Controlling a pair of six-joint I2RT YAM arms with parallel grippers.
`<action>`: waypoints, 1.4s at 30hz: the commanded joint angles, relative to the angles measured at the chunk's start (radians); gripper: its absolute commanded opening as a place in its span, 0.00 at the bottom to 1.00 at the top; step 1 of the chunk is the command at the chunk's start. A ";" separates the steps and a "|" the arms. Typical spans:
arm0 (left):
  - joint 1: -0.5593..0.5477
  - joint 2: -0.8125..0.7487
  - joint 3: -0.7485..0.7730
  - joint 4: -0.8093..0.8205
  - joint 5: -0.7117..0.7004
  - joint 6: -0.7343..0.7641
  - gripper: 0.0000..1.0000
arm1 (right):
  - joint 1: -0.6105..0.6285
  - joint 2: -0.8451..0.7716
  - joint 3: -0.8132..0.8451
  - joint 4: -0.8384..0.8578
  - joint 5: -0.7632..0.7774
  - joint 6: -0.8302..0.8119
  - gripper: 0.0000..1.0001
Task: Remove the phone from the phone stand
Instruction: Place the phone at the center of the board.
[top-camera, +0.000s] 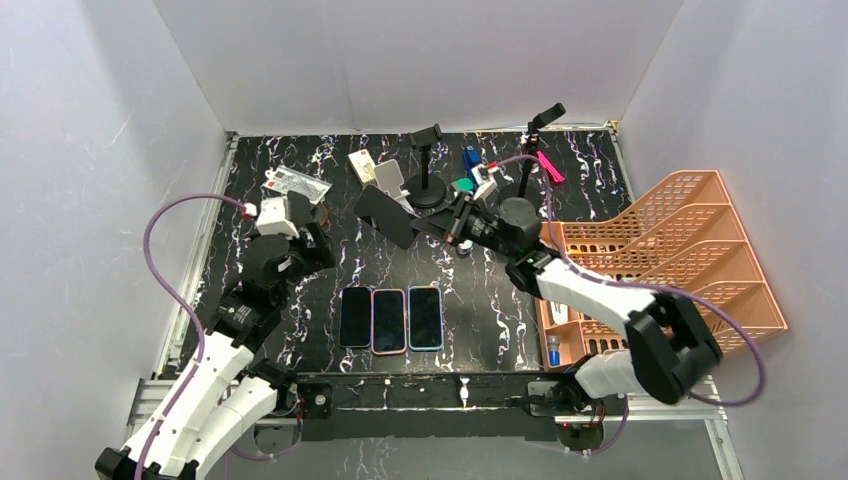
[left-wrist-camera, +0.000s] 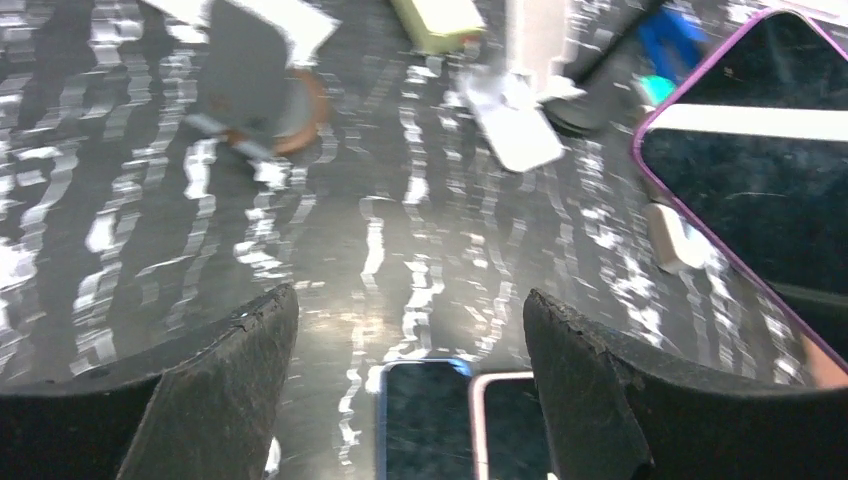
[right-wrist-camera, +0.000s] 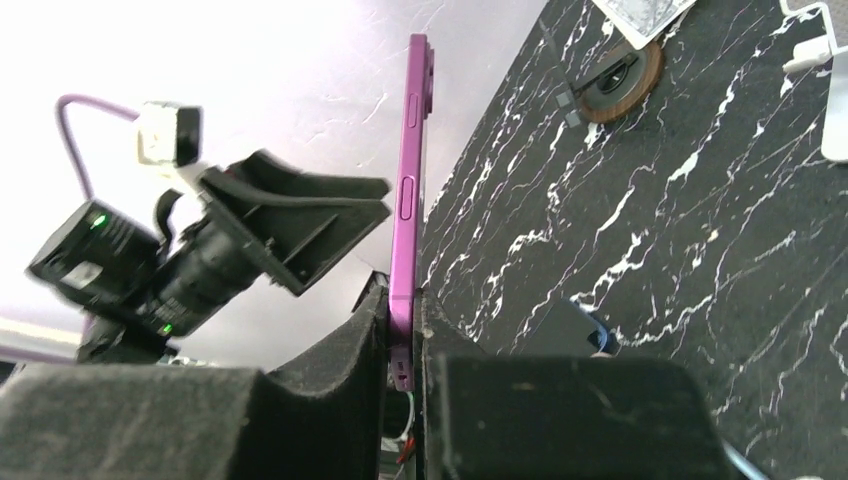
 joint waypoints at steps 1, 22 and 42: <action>-0.001 0.011 -0.050 0.185 0.396 -0.026 0.80 | -0.002 -0.204 -0.085 -0.028 0.087 -0.071 0.00; -0.008 0.274 -0.395 1.177 0.791 -0.734 0.80 | -0.004 -0.689 -0.658 0.133 0.387 0.117 0.00; -0.118 0.435 -0.370 1.225 0.736 -0.724 0.79 | 0.018 -0.553 -0.657 0.337 0.413 0.215 0.00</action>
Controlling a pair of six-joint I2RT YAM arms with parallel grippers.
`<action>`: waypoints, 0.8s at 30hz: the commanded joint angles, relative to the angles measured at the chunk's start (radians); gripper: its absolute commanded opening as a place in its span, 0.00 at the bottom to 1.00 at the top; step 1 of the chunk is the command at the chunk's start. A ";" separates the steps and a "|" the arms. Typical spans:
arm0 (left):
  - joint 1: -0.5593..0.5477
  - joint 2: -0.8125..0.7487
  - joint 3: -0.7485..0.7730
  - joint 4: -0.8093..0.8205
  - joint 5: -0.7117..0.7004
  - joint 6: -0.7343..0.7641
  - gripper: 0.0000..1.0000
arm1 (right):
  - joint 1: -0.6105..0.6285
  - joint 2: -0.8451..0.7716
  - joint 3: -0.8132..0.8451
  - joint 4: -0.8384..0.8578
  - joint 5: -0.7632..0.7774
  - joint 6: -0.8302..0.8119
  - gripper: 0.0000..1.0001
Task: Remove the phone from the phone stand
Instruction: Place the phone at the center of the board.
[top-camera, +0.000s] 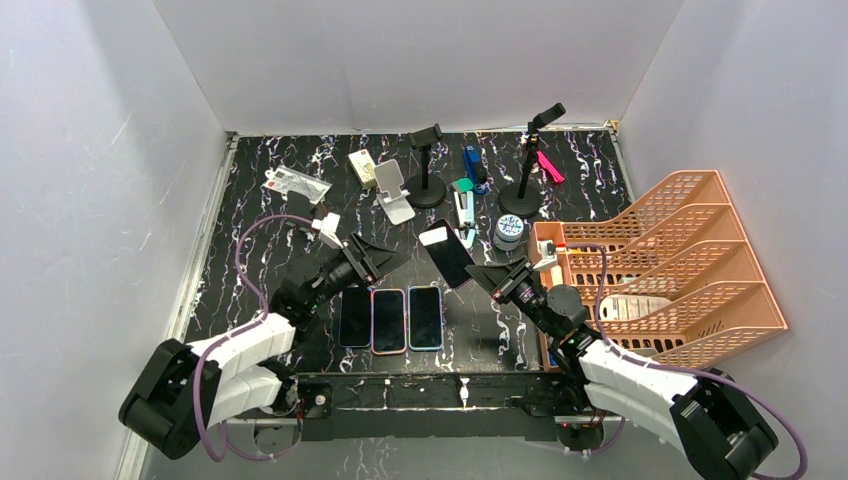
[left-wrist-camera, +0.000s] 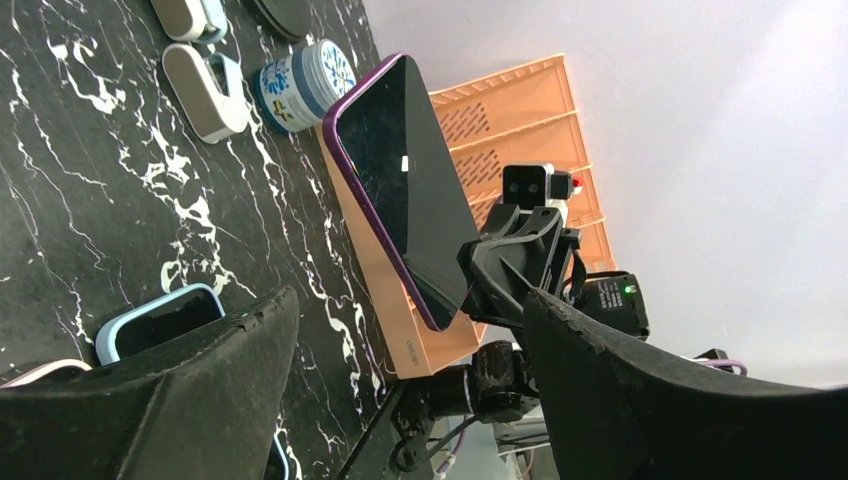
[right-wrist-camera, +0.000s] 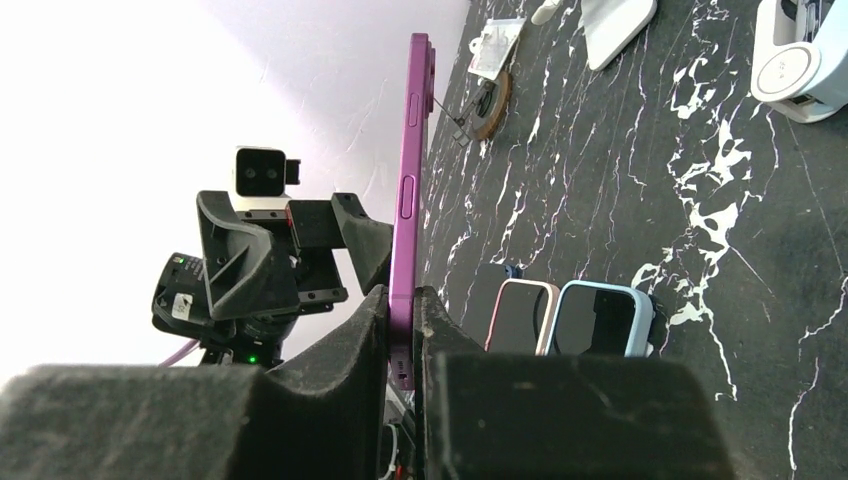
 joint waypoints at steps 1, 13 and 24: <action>-0.032 0.046 0.038 0.053 -0.022 0.017 0.78 | 0.014 0.017 0.042 0.180 0.033 0.058 0.00; -0.076 0.137 0.088 0.089 -0.033 0.014 0.76 | 0.026 0.062 0.054 0.229 0.014 0.152 0.00; -0.116 0.212 0.131 0.106 -0.037 0.001 0.71 | 0.046 0.103 0.060 0.286 -0.003 0.190 0.00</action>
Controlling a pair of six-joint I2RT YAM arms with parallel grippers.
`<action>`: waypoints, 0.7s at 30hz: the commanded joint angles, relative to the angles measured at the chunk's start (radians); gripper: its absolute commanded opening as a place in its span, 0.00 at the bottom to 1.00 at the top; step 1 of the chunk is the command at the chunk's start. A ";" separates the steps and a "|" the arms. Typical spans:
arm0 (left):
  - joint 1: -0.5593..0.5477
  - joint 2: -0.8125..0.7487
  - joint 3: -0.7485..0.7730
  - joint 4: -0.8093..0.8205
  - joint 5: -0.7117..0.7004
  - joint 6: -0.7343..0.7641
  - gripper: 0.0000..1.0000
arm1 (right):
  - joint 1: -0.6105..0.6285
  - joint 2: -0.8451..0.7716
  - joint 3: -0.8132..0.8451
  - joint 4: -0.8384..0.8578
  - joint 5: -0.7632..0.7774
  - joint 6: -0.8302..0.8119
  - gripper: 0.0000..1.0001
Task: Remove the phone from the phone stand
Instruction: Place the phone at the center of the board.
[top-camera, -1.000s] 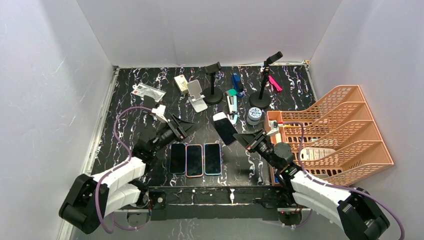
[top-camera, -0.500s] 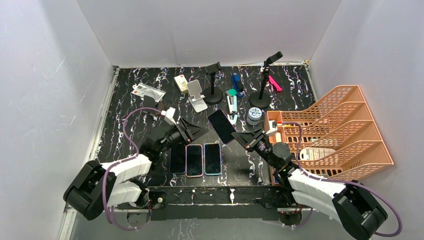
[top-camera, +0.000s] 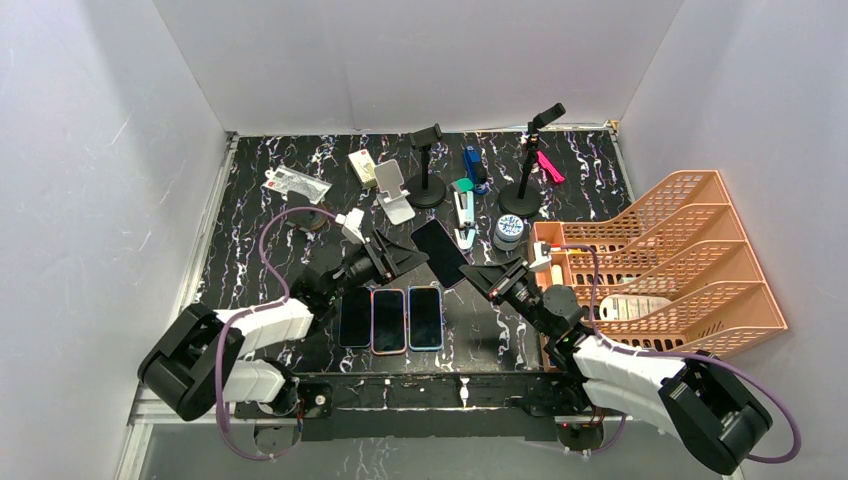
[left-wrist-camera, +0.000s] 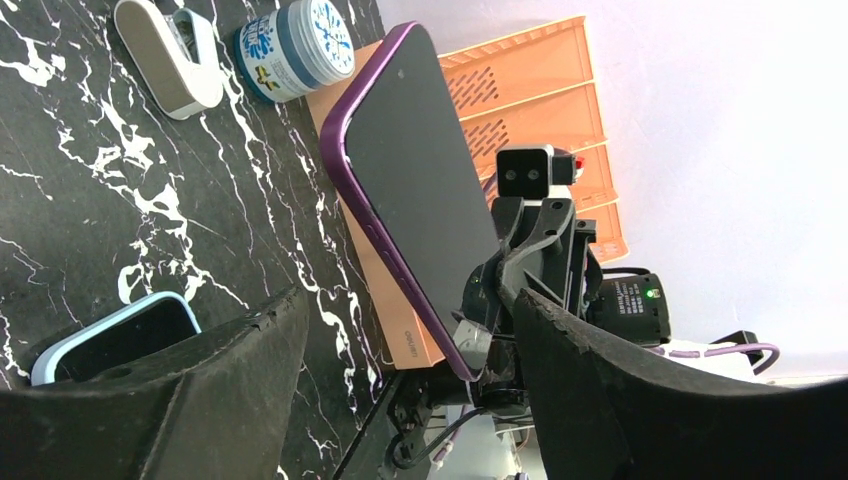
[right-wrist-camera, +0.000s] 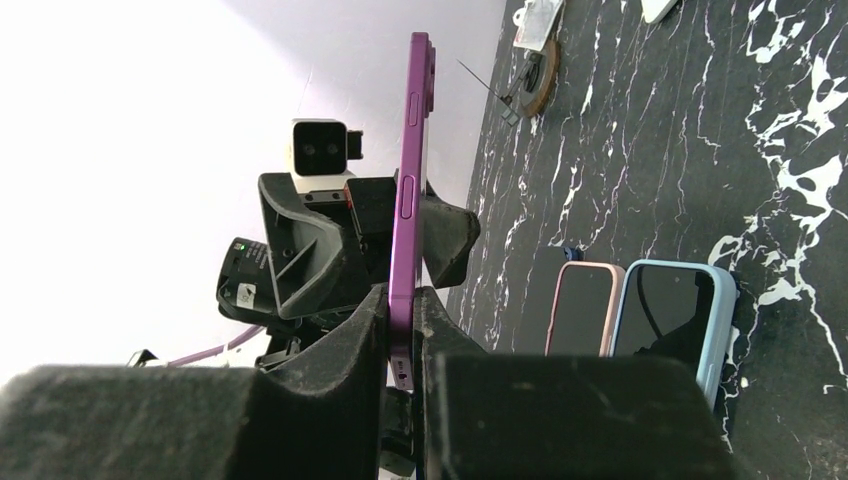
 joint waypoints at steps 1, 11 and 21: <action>-0.018 0.013 0.039 0.043 -0.018 0.002 0.70 | 0.013 -0.007 0.060 0.159 -0.003 0.029 0.00; -0.043 0.059 0.073 0.109 -0.017 -0.029 0.63 | 0.018 0.051 0.048 0.255 -0.033 0.071 0.00; -0.051 0.102 0.052 0.266 -0.009 -0.098 0.51 | 0.021 0.066 0.040 0.291 -0.040 0.084 0.00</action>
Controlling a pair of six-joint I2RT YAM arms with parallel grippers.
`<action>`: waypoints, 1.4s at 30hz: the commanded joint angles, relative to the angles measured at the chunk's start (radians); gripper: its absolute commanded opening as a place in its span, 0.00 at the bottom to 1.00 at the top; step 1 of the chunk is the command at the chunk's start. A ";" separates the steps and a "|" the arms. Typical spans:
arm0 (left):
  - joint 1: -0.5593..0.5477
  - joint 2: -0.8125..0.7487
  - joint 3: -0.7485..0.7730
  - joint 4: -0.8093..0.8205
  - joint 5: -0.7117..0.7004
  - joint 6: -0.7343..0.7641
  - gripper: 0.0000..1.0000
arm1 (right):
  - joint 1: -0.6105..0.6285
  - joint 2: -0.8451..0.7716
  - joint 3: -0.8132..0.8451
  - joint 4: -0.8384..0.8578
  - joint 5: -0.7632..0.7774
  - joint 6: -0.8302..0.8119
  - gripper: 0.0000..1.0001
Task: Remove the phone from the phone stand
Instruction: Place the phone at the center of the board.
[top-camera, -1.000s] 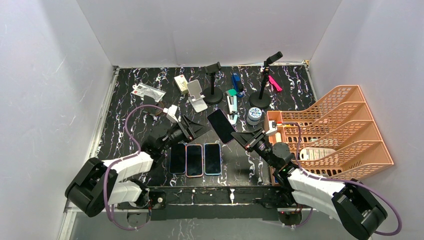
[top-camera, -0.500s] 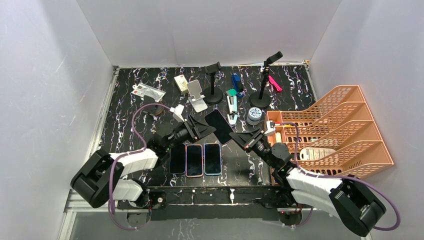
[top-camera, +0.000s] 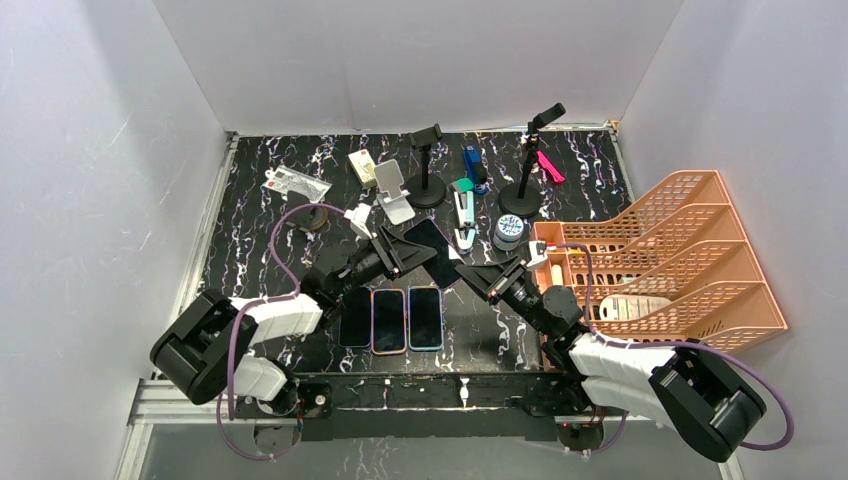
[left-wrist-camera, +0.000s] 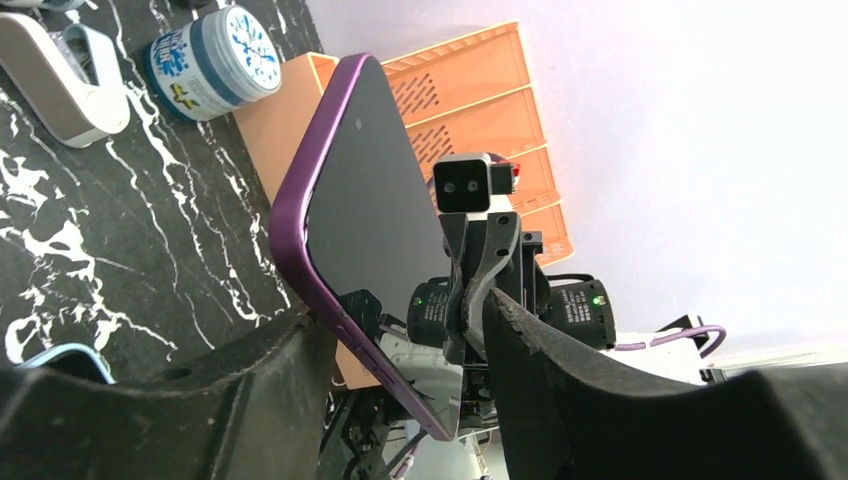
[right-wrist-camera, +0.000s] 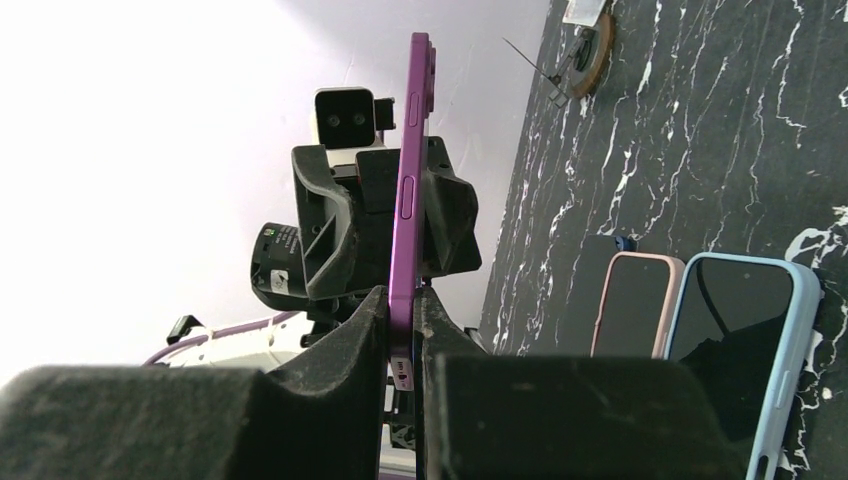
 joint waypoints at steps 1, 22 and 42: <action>-0.006 0.012 0.009 0.136 -0.003 -0.037 0.50 | 0.006 -0.008 0.037 0.168 0.000 0.023 0.00; -0.009 0.071 -0.023 0.295 0.004 -0.120 0.27 | 0.006 0.012 0.020 0.211 -0.005 0.035 0.00; -0.012 0.092 -0.028 0.304 0.020 -0.114 0.00 | 0.007 -0.025 0.047 0.120 -0.038 -0.013 0.16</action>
